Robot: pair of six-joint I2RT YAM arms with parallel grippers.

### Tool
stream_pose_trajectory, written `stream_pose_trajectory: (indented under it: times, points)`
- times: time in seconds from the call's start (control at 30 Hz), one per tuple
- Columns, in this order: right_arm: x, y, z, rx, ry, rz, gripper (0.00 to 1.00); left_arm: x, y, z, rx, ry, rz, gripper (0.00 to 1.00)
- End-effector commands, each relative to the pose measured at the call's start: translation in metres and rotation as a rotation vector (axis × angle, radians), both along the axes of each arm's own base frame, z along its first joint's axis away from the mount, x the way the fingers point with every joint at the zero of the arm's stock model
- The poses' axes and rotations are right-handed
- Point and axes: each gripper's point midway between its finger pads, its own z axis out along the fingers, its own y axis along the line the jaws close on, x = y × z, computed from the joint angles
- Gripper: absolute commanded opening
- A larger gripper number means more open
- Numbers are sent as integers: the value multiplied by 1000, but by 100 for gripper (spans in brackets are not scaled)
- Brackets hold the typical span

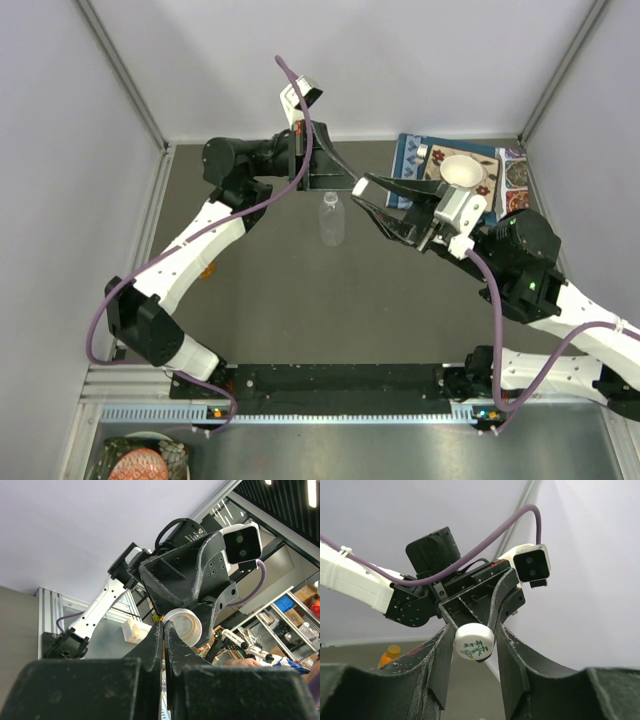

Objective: Screw on the bottle caps
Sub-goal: Pick up the bottle cap from the center of the board.

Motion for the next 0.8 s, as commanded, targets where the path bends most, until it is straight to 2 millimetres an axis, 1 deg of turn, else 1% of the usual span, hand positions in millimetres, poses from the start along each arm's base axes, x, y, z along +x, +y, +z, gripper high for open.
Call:
stream_pose_trajectory:
  times: [0.0,0.13,0.27,0.33,0.6,0.73,0.77]
  points:
    - [-6,0,13,62,8,28,40,-9,10,15,-55,-55,19,0]
    - [-5,3,10,49,16,30,40,-10,12,17,-62,-51,23,0]
    - [-2,5,6,40,21,23,44,-12,15,20,-70,-53,25,0]
    - [-3,5,7,44,20,25,44,-12,16,20,-70,-51,25,0]
    - [-3,4,9,59,20,26,41,-14,17,20,-71,-52,22,0]
    - [-2,6,7,49,23,27,37,-15,18,22,-77,-52,23,0]
    - [-1,8,5,38,24,26,34,-15,18,22,-78,-52,23,0]
